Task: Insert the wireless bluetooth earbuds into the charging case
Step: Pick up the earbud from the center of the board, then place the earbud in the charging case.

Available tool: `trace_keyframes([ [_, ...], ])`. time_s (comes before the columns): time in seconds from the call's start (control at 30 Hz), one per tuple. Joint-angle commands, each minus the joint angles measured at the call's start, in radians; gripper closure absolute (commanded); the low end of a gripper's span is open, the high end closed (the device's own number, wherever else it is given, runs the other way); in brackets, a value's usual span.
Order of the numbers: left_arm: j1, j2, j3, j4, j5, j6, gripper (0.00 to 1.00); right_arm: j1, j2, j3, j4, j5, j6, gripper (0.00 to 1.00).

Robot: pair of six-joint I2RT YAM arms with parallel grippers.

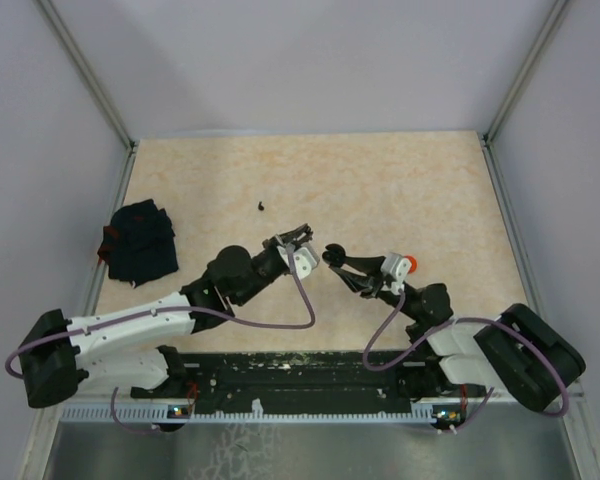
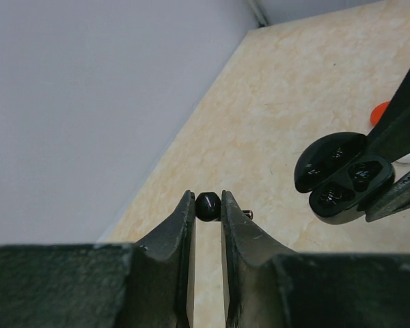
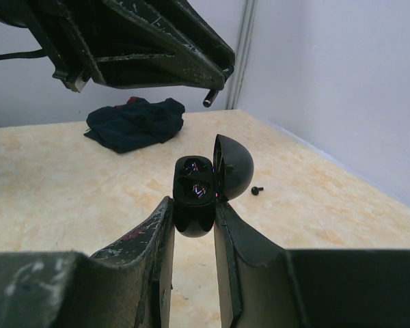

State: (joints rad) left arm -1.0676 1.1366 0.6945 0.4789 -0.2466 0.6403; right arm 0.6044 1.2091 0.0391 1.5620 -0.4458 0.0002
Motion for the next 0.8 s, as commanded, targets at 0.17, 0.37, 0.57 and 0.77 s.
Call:
trace_keyframes([
  [0.17,-0.006,-0.033,-0.042,0.115,0.2,0.071,0.86,0.001,-0.032,0.019,0.074,-0.023,0.017,1.0],
  [0.37,-0.024,-0.033,-0.037,0.097,0.219,0.1,0.86,0.002,-0.035,0.022,0.058,0.001,0.019,1.0],
  [0.57,-0.068,-0.004,-0.035,0.1,0.153,0.175,0.86,0.002,-0.041,0.028,0.033,0.01,0.024,1.0],
  [0.77,-0.108,0.026,-0.031,0.126,0.095,0.261,0.87,0.001,-0.042,0.031,0.028,0.004,0.027,1.0],
])
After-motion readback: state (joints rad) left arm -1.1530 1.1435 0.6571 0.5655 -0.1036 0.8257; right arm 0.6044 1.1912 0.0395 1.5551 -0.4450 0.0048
